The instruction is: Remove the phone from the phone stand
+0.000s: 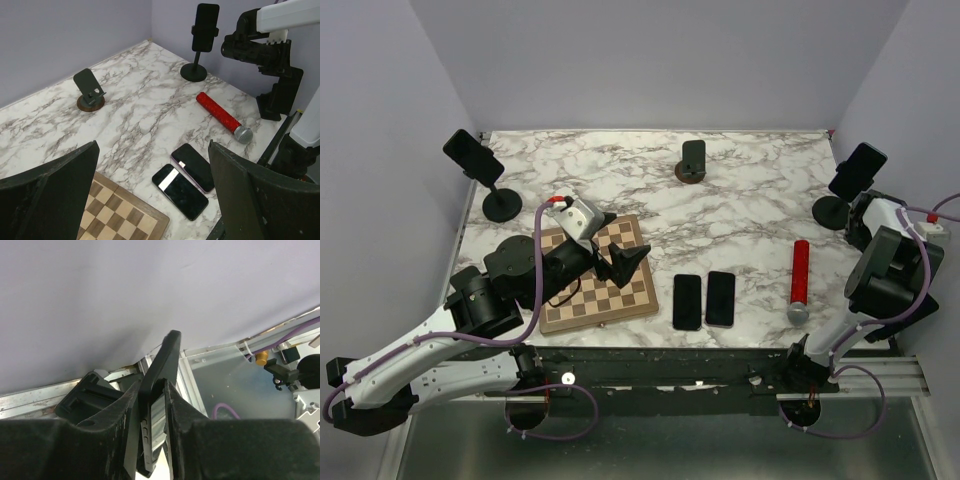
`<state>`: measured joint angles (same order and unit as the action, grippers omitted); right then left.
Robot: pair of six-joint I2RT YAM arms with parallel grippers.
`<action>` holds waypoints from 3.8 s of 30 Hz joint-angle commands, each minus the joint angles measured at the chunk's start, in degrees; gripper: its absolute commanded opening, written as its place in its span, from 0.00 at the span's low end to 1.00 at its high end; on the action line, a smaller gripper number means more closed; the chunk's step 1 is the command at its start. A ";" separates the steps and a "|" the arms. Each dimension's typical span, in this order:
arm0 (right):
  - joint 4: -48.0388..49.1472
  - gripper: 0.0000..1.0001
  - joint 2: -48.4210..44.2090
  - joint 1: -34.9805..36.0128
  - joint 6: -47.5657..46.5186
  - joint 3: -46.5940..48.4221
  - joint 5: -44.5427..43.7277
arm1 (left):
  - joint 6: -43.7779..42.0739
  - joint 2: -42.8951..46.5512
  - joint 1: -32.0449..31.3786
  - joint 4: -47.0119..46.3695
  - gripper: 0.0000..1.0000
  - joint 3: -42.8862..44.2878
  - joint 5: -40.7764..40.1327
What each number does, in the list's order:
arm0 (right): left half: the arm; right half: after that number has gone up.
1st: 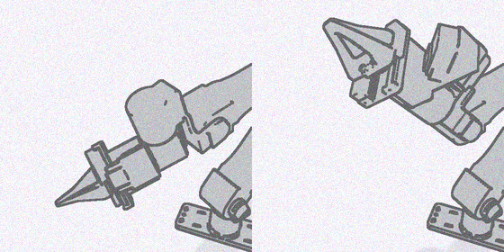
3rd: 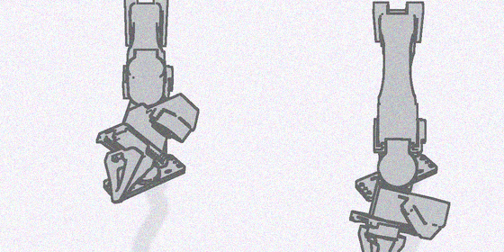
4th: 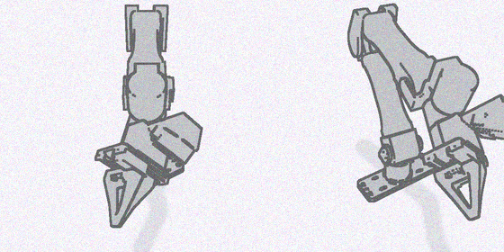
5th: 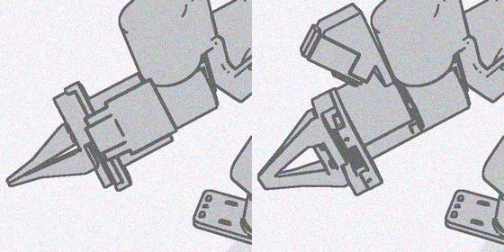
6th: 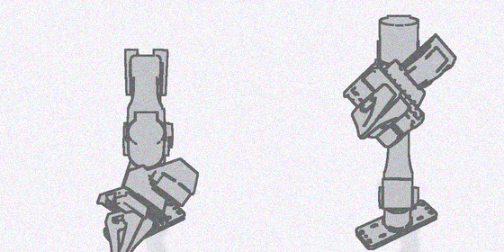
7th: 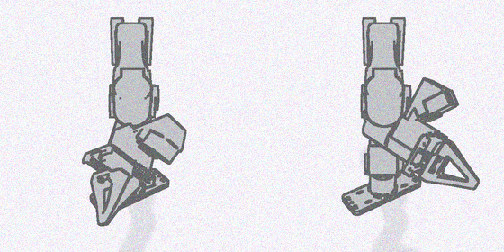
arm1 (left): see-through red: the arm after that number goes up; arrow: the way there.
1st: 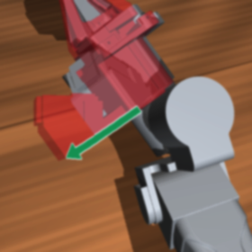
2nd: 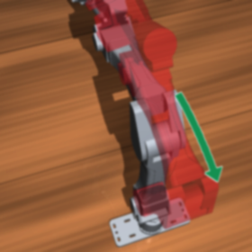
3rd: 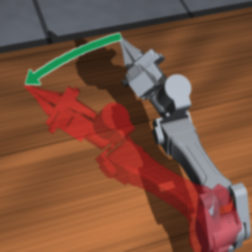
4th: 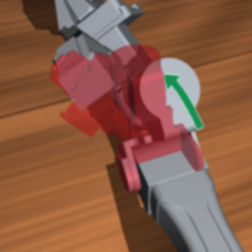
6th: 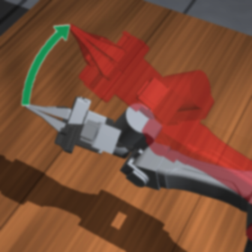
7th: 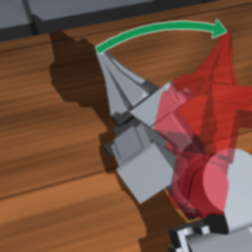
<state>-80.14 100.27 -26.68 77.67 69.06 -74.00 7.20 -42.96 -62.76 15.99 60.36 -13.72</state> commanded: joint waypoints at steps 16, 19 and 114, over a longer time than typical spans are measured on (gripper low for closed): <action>-1.16 0.01 -4.92 5.18 -2.76 3.22 -4.71 | -0.62 -0.16 -0.34 -0.31 0.98 -0.34 -0.57; -1.24 0.01 -7.13 6.62 -6.23 5.52 -5.36 | -0.56 -0.28 -0.34 -0.29 0.99 -0.24 -0.43; 26.17 0.55 -0.77 59.15 -37.11 -8.94 43.33 | 0.27 -6.53 13.98 -1.84 0.99 -2.53 -2.91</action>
<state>-55.27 100.40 32.25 40.45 60.42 -32.18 7.55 -50.50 -49.08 14.66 58.35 -17.23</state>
